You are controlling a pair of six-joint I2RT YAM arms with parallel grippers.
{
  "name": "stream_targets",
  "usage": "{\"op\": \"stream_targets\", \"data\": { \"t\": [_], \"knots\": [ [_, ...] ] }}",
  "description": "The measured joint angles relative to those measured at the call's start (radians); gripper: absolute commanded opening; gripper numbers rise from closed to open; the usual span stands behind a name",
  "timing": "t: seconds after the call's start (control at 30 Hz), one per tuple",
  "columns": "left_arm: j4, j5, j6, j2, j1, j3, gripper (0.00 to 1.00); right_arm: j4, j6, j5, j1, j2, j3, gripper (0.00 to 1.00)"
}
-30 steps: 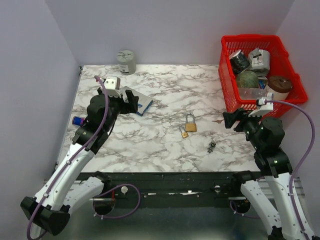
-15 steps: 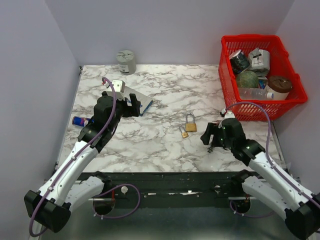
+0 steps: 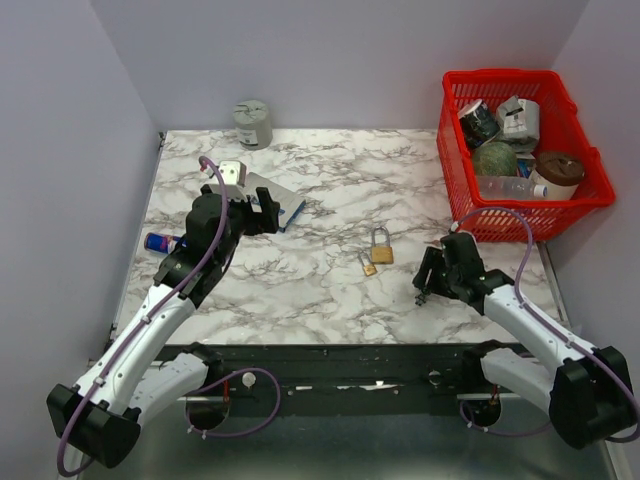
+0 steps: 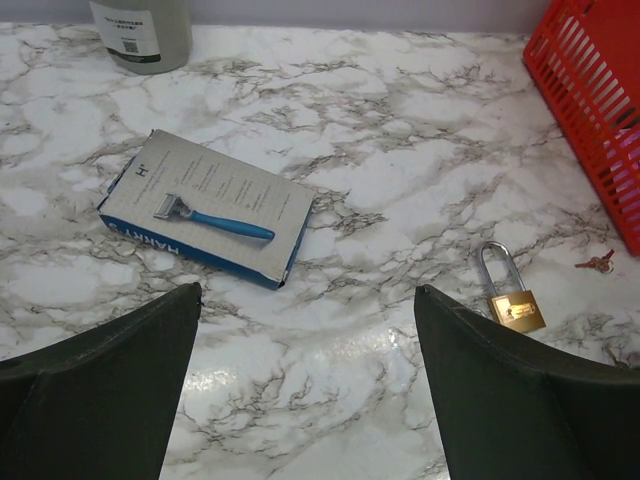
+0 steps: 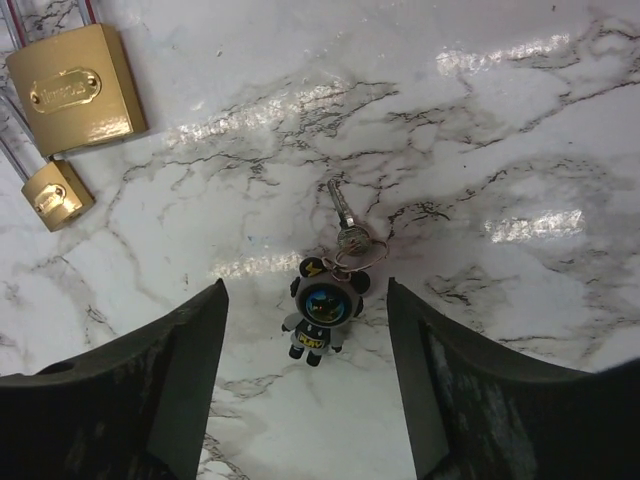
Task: Unlock with the key
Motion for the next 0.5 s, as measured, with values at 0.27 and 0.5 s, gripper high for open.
{"op": "stream_targets", "data": {
  "t": [0.27,0.5],
  "knots": [
    [0.0,0.0,-0.01,-0.009,0.0,0.0,0.95,0.005,0.003,0.008,0.002,0.035,0.0,0.62],
    [0.0,0.0,-0.013,-0.01,0.0,-0.001,0.96,0.006,0.018,0.058,0.056,0.086,0.002,0.6]
  ]
}}
